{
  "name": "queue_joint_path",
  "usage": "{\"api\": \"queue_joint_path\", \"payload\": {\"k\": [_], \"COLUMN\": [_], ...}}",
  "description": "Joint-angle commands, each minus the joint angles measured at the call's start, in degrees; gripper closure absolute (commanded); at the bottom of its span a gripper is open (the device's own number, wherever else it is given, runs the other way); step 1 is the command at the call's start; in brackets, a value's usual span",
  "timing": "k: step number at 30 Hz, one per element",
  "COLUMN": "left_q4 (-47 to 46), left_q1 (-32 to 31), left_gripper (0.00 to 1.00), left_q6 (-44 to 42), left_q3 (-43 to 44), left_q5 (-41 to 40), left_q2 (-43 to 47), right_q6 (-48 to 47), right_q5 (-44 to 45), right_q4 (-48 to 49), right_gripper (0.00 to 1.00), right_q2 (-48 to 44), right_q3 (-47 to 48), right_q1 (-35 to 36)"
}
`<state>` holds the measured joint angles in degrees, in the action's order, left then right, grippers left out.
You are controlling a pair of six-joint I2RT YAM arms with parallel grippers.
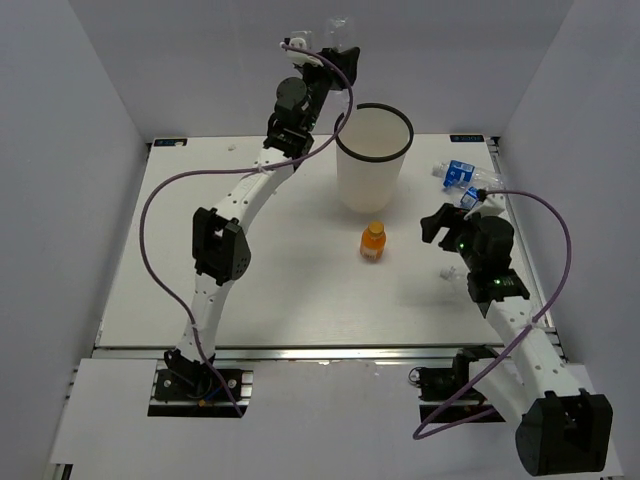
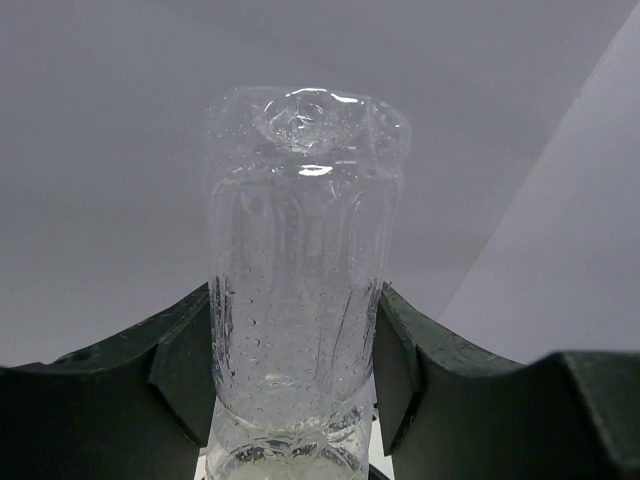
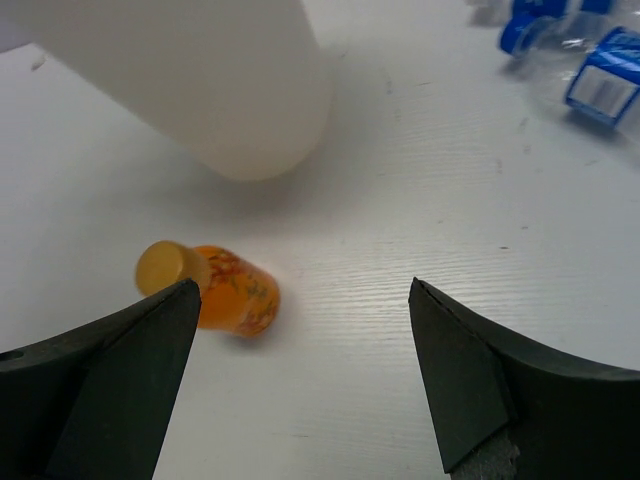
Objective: Put the plastic bottles in the bin
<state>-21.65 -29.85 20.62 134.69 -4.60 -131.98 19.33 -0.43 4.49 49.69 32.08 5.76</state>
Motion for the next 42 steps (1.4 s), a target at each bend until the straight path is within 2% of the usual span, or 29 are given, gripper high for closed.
{"api": "queue_joint_path", "payload": {"k": [1,4,5,6,8,9,15,18,19,21,22,23,25,27,29,36,42], "left_q4": [-8.8,-11.5,-11.6,-11.6,-11.4,-11.5,-5.9,0.7,1.5,2.4,1.9,1.4,0.4,0.1,0.6,6.1,13.3], "left_q1": [-0.3,-0.2,-0.2,-0.2,-0.2,-0.2,-0.3,-0.2,-0.2,-0.2,-0.2,-0.2,-0.2,0.0,0.7,5.5,9.9], "left_gripper": [0.71,0.71,0.67,0.49,0.29,0.02,0.02,0.02,0.02,0.02,0.02,0.02,0.02,0.02,0.02,0.02,0.02], "left_q6": [4.2,6.1,6.1,6.4,6.4,7.1,5.1,2.3,1.3,-2.4,-3.4,-4.4,-8.0,-10.3,-11.6,-4.9,4.5], "left_q3": [2.5,3.7,3.9,3.8,3.1,2.2,1.8,-1.1,-2.8,-11.4,-19.0,-22.7,-29.5,-38.5,-46.7,-65.1,-75.0], "left_q5": [0.3,-1.6,-1.2,0.9,3.0,4.5,7.5,7.5,7.2,5.4,1.3,-0.6,-4.3,-11.6,-14.0,-28.1,-25.1], "left_q2": [-1.1,-4.6,-5.2,-5.2,-4.7,-3.7,3.5,11.0,13.3,18.8,24.6,27.5,32.5,38.9,43.9,52.8,56.2], "right_q6": [-2.1,-4.3,-5.0,-5.4,-5.4,-5.4,-10.4,-13.1,-13.5,-14.5,-14.8,-14.8,-14.4,-12.8,-12.0,-11.6,-10.3], "right_q5": [-0.5,1.7,1.5,1.8,3.8,4.1,1.0,2.7,5.9,9.4,12.2,13.2,15.5,17.1,18.6,16.4,18.1], "right_q4": [2.8,1.8,1.1,-0.1,-0.5,-0.5,-1.4,-2.5,-2.6,-3.1,-3.1,-2.6,-1.8,-0.9,-0.1,3.3,1.7], "right_gripper": [0.11,0.11,0.11,0.11,0.11,0.11,0.11,0.11,0.11,0.11,0.11,0.11,0.11,0.11,0.11,0.11,0.19], "right_q2": [0.1,0.5,0.8,1.1,2.2,2.8,4.8,8.3,9.4,13.0,14.3,15.4,18.6,21.3,22.8,29.2,33.4], "right_q3": [-0.3,-0.3,-0.3,-0.3,-0.3,-0.3,1.5,3.7,4.4,7.2,8.2,9.0,11.3,13.3,14.2,17.1,20.3], "right_q1": [5.3,10.3,11.0,11.5,11.8,12.3,17.5,21.9,23.2,26.4,27.1,28.0,28.6,28.9,29.0,29.2,29.3]}}
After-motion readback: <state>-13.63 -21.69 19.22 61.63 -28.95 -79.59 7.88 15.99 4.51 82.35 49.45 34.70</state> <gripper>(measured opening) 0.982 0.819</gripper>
